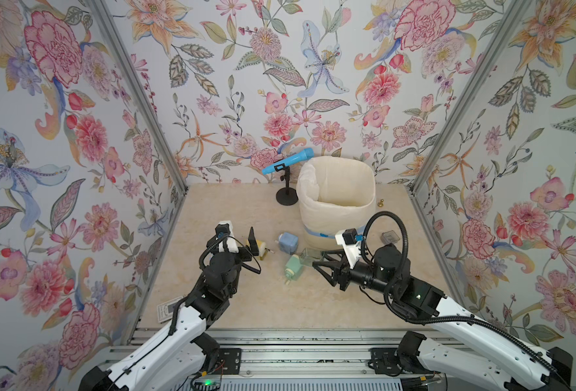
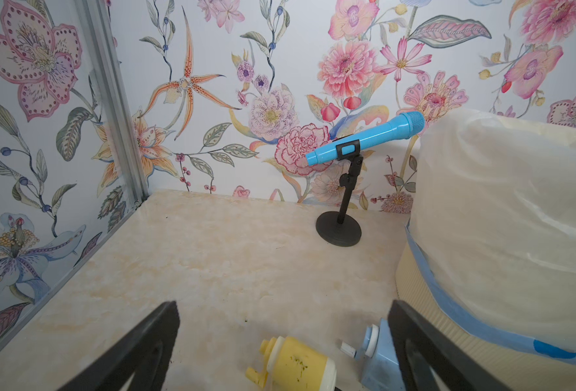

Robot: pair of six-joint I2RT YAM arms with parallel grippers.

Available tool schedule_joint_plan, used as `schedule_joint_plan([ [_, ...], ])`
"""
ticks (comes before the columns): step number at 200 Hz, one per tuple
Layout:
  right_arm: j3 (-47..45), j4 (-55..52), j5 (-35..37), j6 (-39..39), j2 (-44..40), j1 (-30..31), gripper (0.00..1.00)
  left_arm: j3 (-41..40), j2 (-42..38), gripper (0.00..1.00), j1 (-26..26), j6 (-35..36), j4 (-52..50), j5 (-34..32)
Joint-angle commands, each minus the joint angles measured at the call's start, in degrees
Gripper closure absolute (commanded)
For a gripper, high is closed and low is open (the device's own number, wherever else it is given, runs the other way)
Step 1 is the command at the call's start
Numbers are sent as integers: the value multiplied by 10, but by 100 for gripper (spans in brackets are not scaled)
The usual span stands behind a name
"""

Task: Take out the pencil sharpener tray and clean the shavings
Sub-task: Place the container at the center of the board.

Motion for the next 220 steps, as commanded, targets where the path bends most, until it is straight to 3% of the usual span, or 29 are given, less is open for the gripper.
schedule_joint_plan([
  [1, -70, 25, 152, -36, -38, 22, 61, 33, 41, 0, 19, -28, -1, 69],
  [44, -199, 140, 207, -18, -45, 18, 58, 45, 110, 0, 54, -87, 22, 124],
  [84, -264, 286, 250, -21, 37, 11, 59, 54, 140, 0, 62, -118, 7, 146],
  [125, -274, 480, 235, -12, 211, -30, 59, 71, 168, 0, 62, -123, -19, 147],
  [192, -236, 760, 358, -32, 514, 12, 57, 71, 156, 0, 63, -104, -26, 134],
  [220, -222, 787, 383, -33, 564, 37, 51, 53, 146, 0, 65, -98, -12, 130],
])
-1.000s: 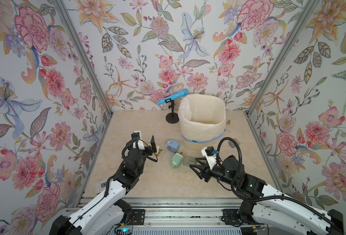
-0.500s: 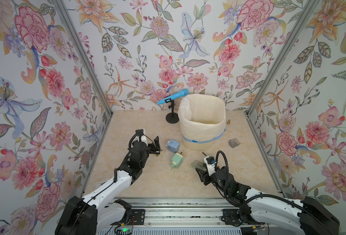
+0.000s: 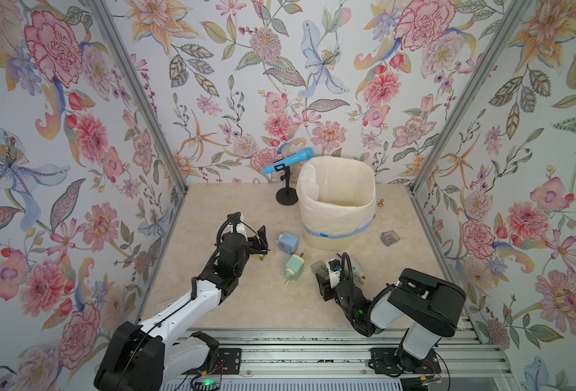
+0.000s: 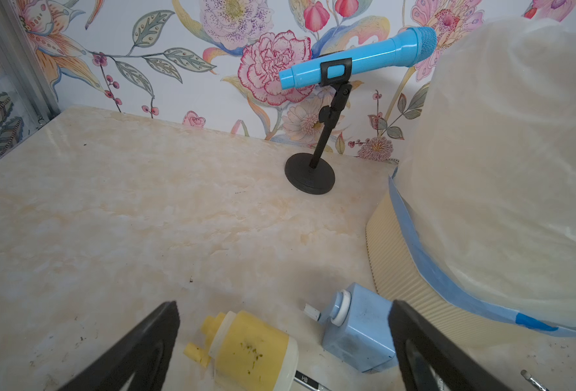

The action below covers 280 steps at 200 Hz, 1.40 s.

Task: Take out the pencil sharpener tray and clean the shavings
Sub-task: Place the container at the center of the board, then pick up the pencil sharpener from the center of the board.

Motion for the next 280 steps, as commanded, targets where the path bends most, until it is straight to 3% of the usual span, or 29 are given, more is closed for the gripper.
schedule_joint_plan([
  [1, 12, 88, 50, -8, 28, 19, 51, -5, -16, 0, 6, 7, 2, -8],
  [50, 28, 20, 90, -6, 9, 41, 24, -7, -20, 0, 10, 24, 7, -4],
  [71, 28, 5, 97, -6, -4, 46, 20, -2, -19, 0, 13, 33, -1, 6],
  [90, 19, -28, 108, -26, -67, 66, 19, 5, -21, 0, 14, 42, -28, 5],
  [129, 95, -326, 20, -114, -285, 104, 19, -12, -38, 0, 55, 9, -25, 63],
  [155, 175, -493, -73, -163, -351, 91, 18, -26, -49, 0, 78, -8, -2, 90],
  [187, 319, -646, -262, -174, -292, 29, 15, -39, -61, 0, 116, -48, 22, 126],
  [242, 557, -775, -320, -231, -96, 15, 3, -67, -105, 0, 187, -71, 2, 142],
  [280, 691, -841, -367, -245, 18, -12, 0, -100, -175, 0, 231, -91, -4, 148],
])
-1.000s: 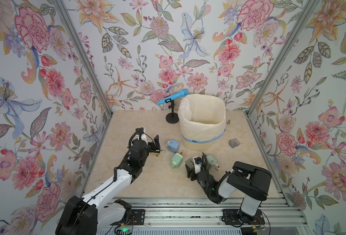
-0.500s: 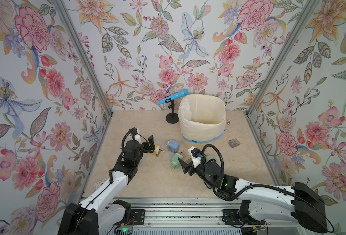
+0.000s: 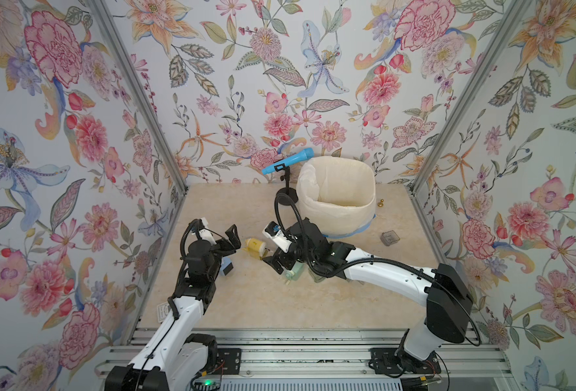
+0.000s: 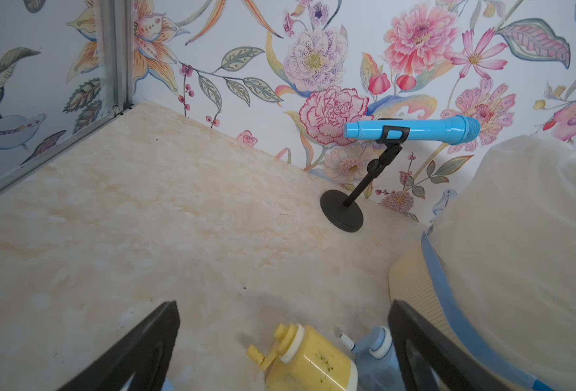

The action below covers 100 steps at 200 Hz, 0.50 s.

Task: Take out the pencil sharpener tray and clean the shavings
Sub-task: Pick up the pencil sharpener from the center of the board.

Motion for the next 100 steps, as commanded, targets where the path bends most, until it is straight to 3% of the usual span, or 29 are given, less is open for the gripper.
schedule_joint_plan([
  [1, 75, -87, -52, -25, 49, -20, 0, -21, -43, 0, 25, -25, -5, 13],
  [34, 170, -143, -76, -37, 127, -31, 0, -48, -94, 0, 60, -29, -19, 25],
  [68, 251, -175, -83, -36, 197, -36, 0, -70, -97, 0, 84, -32, -15, 48],
  [100, 311, -190, -81, -26, 250, -39, 1, -89, -74, 0, 114, -96, 12, 80],
])
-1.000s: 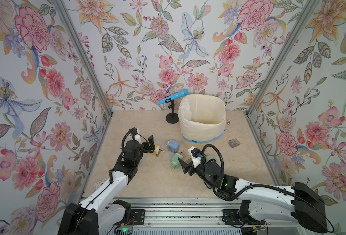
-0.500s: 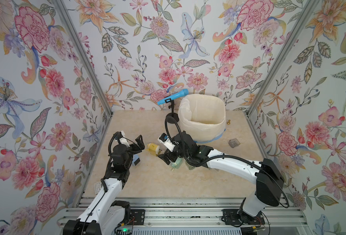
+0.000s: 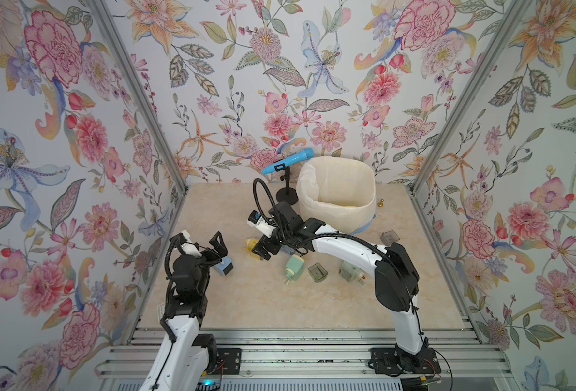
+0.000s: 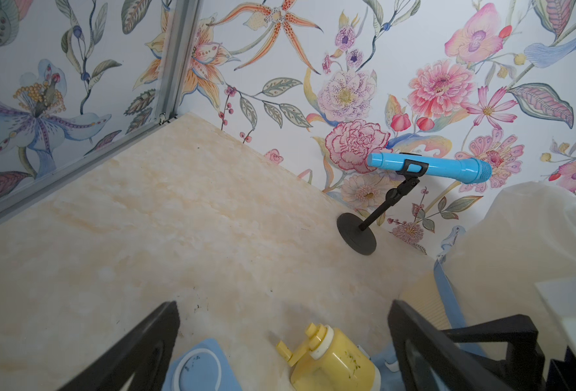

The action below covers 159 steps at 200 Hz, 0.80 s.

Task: Take out the pencil sharpener tray and clean the shavings
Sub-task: Pick up the pencil sharpener from the center of the board.

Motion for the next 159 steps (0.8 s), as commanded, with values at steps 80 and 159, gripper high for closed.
schedule_joint_plan([
  [80, 111, -53, -18, 21, 115, -20, 6, -60, 1, 0, 35, -87, 70, 38],
  [159, 160, -70, -16, 36, 173, -17, 19, -32, -31, 0, 40, -48, 18, 9],
])
